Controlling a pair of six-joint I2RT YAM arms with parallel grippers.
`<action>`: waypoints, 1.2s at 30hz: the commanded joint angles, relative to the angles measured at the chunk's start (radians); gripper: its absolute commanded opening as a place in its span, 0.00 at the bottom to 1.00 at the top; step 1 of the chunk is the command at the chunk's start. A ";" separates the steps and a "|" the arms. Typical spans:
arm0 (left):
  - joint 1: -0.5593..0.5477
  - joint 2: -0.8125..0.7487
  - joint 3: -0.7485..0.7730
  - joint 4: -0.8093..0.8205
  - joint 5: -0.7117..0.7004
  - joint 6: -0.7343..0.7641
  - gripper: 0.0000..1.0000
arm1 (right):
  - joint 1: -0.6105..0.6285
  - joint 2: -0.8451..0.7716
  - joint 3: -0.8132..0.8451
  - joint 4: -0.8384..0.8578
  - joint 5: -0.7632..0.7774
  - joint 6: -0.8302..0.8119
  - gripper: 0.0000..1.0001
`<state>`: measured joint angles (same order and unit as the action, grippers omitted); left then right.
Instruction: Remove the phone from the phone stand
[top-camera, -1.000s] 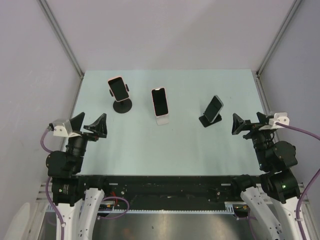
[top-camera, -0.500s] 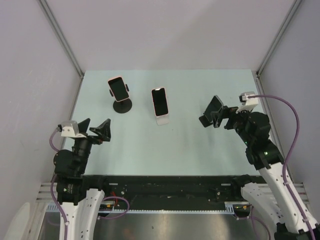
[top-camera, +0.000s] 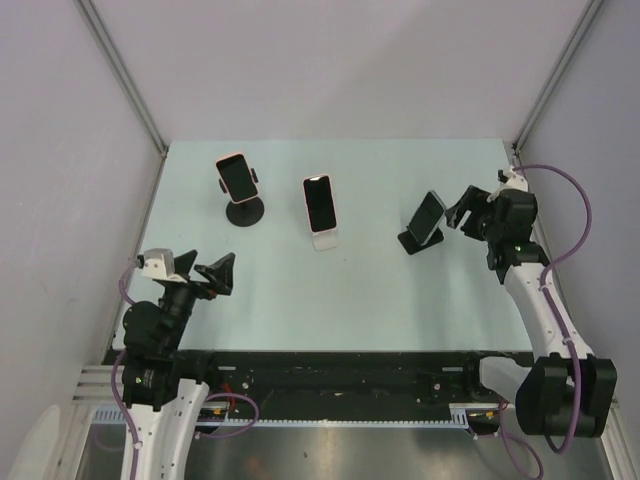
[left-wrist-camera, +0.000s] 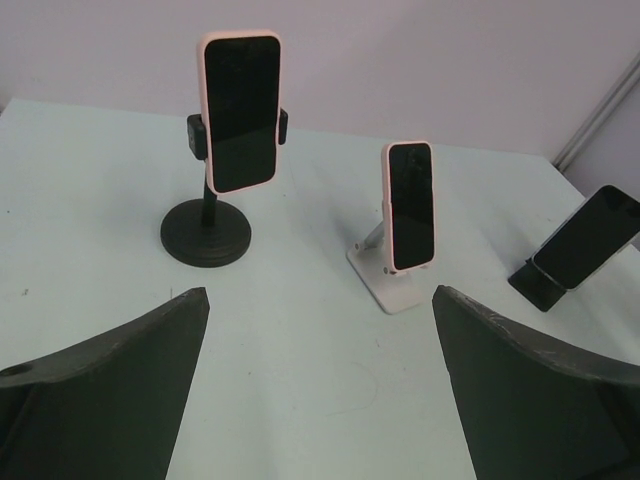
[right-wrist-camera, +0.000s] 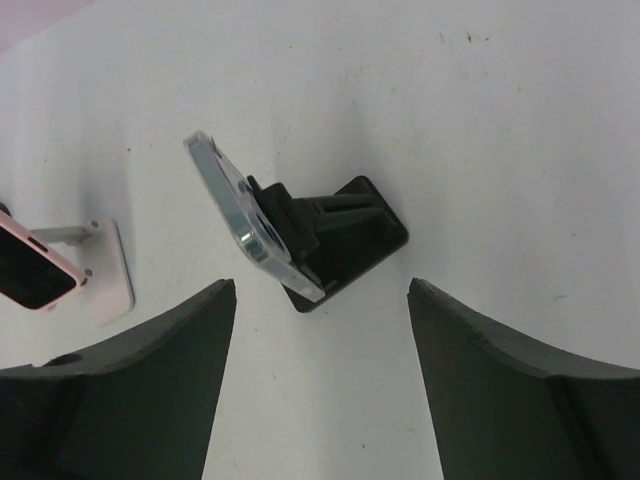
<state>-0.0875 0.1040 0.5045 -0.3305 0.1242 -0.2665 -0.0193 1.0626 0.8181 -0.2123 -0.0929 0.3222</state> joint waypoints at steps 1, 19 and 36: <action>-0.014 -0.012 -0.009 0.007 0.025 -0.028 1.00 | -0.025 0.068 0.061 0.109 -0.154 -0.014 0.70; -0.067 0.034 0.034 0.007 0.072 0.039 1.00 | 0.044 0.266 0.127 0.172 -0.272 -0.109 0.39; -0.115 0.187 0.158 0.007 0.167 0.112 1.00 | 0.062 0.077 0.202 0.067 -0.217 -0.163 0.00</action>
<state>-0.1768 0.2241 0.6048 -0.3408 0.2295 -0.1844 0.0326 1.2274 0.9237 -0.1715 -0.3141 0.1745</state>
